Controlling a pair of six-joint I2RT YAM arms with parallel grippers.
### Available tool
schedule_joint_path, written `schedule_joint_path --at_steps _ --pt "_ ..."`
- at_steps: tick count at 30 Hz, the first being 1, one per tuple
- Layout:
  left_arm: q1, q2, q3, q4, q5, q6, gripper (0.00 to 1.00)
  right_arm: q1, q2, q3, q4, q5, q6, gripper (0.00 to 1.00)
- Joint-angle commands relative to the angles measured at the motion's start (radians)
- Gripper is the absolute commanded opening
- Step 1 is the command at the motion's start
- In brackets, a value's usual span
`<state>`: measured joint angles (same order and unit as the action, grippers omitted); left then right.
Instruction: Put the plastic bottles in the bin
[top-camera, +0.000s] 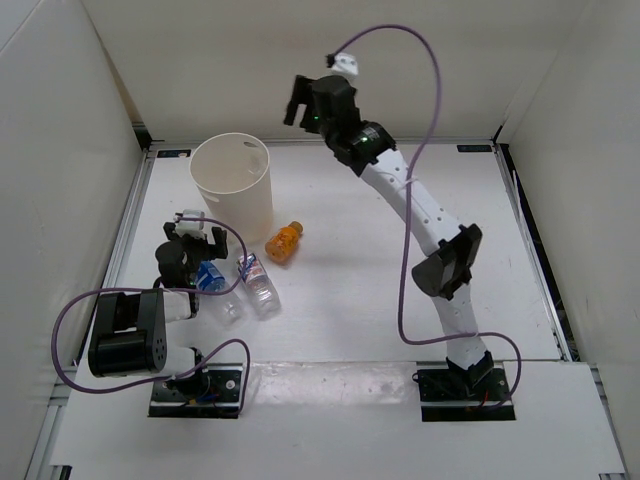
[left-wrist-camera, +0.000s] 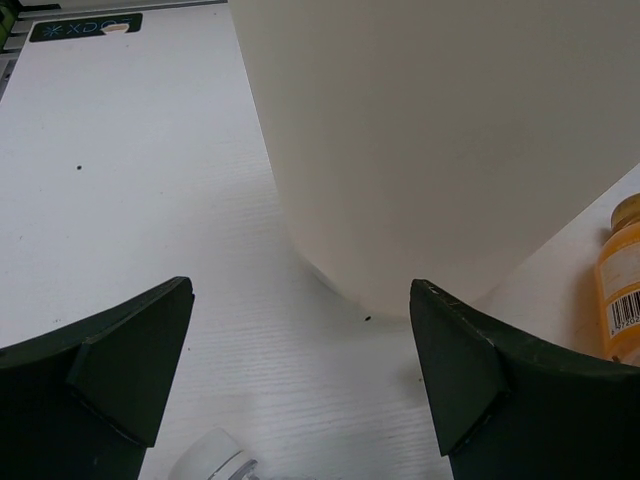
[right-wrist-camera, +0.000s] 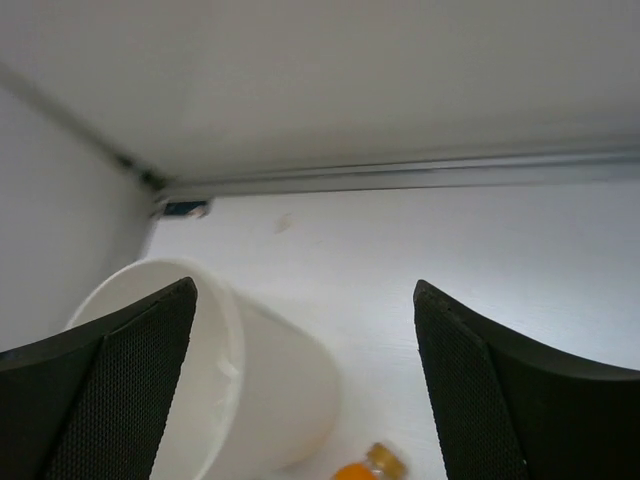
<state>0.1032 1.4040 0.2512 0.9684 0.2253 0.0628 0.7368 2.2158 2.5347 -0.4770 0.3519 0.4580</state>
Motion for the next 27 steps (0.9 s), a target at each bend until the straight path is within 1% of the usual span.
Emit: schedule_joint_path --at_steps 1,2,3,4,5,6,7,8,9,10,11,12,13,14,15,16,17,18,19,21,22,23,27 --pt "0.006 -0.01 0.002 -0.002 0.017 0.0 1.0 -0.085 -0.148 -0.138 -0.099 0.432 0.194 0.9" --pt "0.004 -0.011 0.003 0.0 0.019 0.0 1.0 -0.108 -0.201 -0.174 -0.127 0.458 0.24 0.9" --pt "0.007 -0.011 0.0 0.001 0.017 0.002 1.0 -0.126 -0.211 -0.239 -0.223 0.472 0.361 0.9" --pt "0.006 -0.011 0.002 0.0 0.019 0.0 1.0 -0.138 -0.218 -0.275 -0.35 0.451 0.598 0.9" --pt "0.006 -0.011 0.002 -0.002 0.017 0.0 1.0 -0.164 -0.231 -0.292 -0.462 0.426 0.667 0.9" --pt "0.004 -0.011 0.002 0.001 0.017 0.0 1.0 -0.177 -0.231 -0.339 -0.5 0.327 0.71 0.9" --pt "0.004 -0.011 0.002 0.0 0.017 0.0 1.0 -0.207 -0.235 -0.368 -0.523 0.179 0.813 0.9" --pt "0.004 -0.011 0.002 0.0 0.017 0.0 1.0 -0.208 -0.235 -0.451 -0.561 0.142 0.841 0.9" --pt "0.006 -0.011 0.0 0.001 0.017 0.002 1.0 -0.209 -0.232 -0.48 -0.561 0.014 0.872 0.9" --pt "0.006 -0.011 0.0 0.001 0.016 0.0 1.0 -0.217 -0.234 -0.505 -0.561 -0.026 0.89 0.9" --pt "0.006 -0.01 -0.001 0.001 0.016 0.0 1.0 -0.223 -0.228 -0.563 -0.534 -0.066 0.892 0.9" --pt "0.006 -0.013 0.0 -0.002 0.016 0.002 1.0 -0.226 -0.207 -0.573 -0.525 -0.174 0.892 0.9" --pt "0.006 -0.013 0.0 -0.002 0.017 0.002 1.0 -0.238 -0.197 -0.58 -0.506 -0.218 0.893 0.9" --pt "0.007 -0.011 0.0 -0.003 0.016 0.0 1.0 -0.244 -0.185 -0.574 -0.502 -0.256 0.884 0.9" --pt "0.006 -0.011 0.002 -0.002 0.017 0.002 1.0 -0.258 -0.135 -0.562 -0.515 -0.319 0.875 0.9" --pt "0.006 -0.01 0.0 0.0 0.017 -0.001 1.0 -0.261 -0.119 -0.532 -0.518 -0.385 0.869 0.9" --pt "0.006 -0.008 0.0 0.003 0.017 0.0 1.0 -0.26 -0.099 -0.515 -0.526 -0.411 0.858 0.9" --pt "0.009 -0.01 0.0 0.003 0.019 0.0 1.0 -0.258 -0.044 -0.473 -0.544 -0.466 0.84 0.9" --pt "0.004 -0.008 0.002 0.003 0.017 0.003 1.0 -0.257 -0.027 -0.472 -0.531 -0.499 0.838 0.9" --pt "0.009 -0.007 -0.001 0.006 0.019 -0.001 1.0 -0.254 0.016 -0.491 -0.464 -0.676 0.838 0.9" --pt "0.004 -0.008 0.002 0.004 0.016 0.0 1.0 -0.249 0.043 -0.499 -0.441 -0.718 0.841 0.9" --pt "0.006 -0.007 0.0 0.006 0.017 -0.003 1.0 -0.24 0.071 -0.502 -0.425 -0.799 0.846 0.9" --pt "0.007 -0.011 0.002 0.003 0.019 -0.001 1.0 -0.214 0.113 -0.47 -0.422 -0.817 0.82 0.9"
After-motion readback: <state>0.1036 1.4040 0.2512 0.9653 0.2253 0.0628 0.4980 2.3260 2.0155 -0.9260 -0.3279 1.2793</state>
